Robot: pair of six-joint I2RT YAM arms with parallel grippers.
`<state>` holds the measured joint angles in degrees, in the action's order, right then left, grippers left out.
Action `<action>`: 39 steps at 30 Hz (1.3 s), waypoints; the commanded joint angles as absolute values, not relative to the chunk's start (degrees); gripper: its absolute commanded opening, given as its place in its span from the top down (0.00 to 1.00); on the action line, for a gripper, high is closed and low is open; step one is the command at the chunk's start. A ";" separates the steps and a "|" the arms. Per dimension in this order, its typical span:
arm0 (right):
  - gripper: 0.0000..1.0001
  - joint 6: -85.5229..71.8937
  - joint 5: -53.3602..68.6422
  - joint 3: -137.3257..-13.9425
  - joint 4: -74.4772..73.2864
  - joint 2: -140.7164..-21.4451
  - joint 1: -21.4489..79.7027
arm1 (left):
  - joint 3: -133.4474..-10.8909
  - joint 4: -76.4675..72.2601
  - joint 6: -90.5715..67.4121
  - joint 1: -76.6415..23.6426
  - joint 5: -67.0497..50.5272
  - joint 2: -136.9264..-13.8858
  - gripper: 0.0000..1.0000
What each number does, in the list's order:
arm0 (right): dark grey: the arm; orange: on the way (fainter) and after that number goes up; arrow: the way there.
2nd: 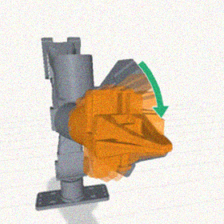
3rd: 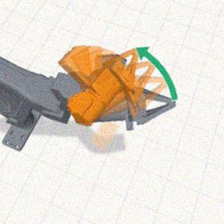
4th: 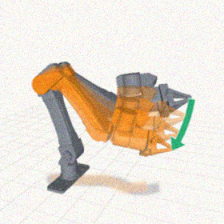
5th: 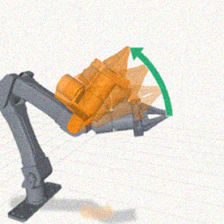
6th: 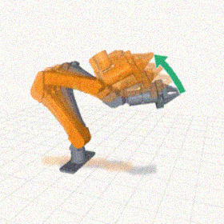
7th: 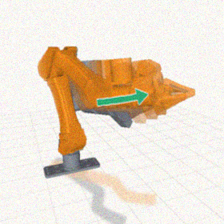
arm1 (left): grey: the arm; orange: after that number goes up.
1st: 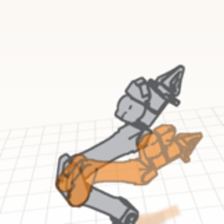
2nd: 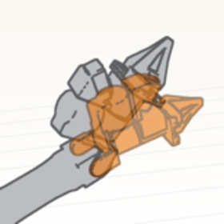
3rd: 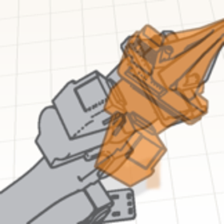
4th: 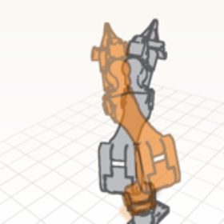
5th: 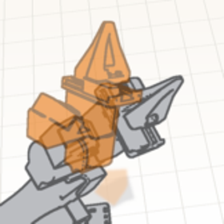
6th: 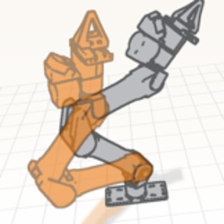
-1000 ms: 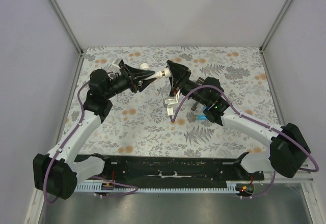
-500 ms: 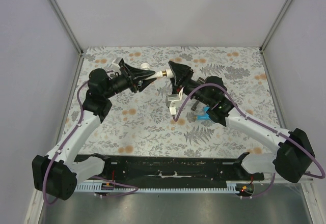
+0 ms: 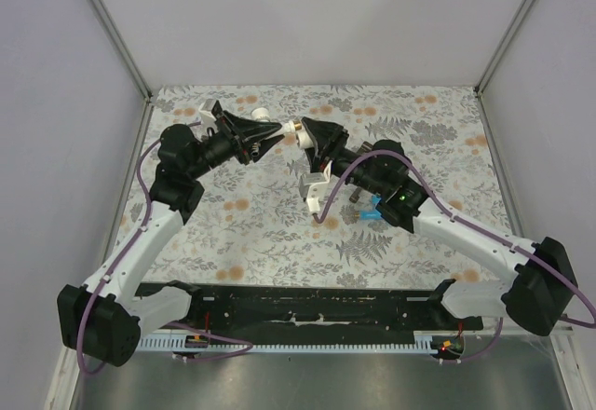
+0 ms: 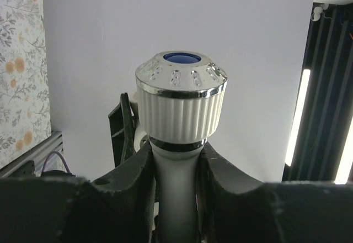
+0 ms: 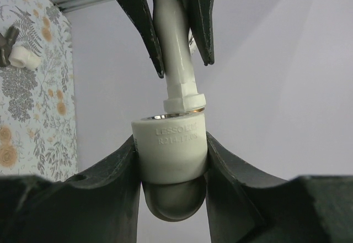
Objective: Install the water faucets
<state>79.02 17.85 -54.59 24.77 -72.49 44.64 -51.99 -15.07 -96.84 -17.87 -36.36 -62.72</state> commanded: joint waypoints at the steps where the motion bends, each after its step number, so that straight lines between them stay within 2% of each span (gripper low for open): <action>1: 1.00 77.96 12.40 -57.48 29.26 -73.91 44.91 | -54.84 -17.67 -94.48 -18.37 -36.12 -61.61 0.98; 11: 1.00 78.13 6.33 -57.39 31.37 -74.09 44.39 | -55.11 -16.79 -92.81 -18.37 -36.47 -61.26 0.98; 31: 1.00 79.10 12.57 -57.13 34.53 -71.98 42.45 | -58.97 -22.06 -92.11 -18.46 -46.49 -66.53 0.98; 39: 1.00 80.77 10.02 -56.43 36.39 -71.37 42.45 | -60.82 -23.20 -91.58 -18.46 -47.72 -69.26 0.98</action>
<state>79.37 10.98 -54.92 30.04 -73.65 42.35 -57.41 -19.88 -94.41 -18.13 -45.19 -68.34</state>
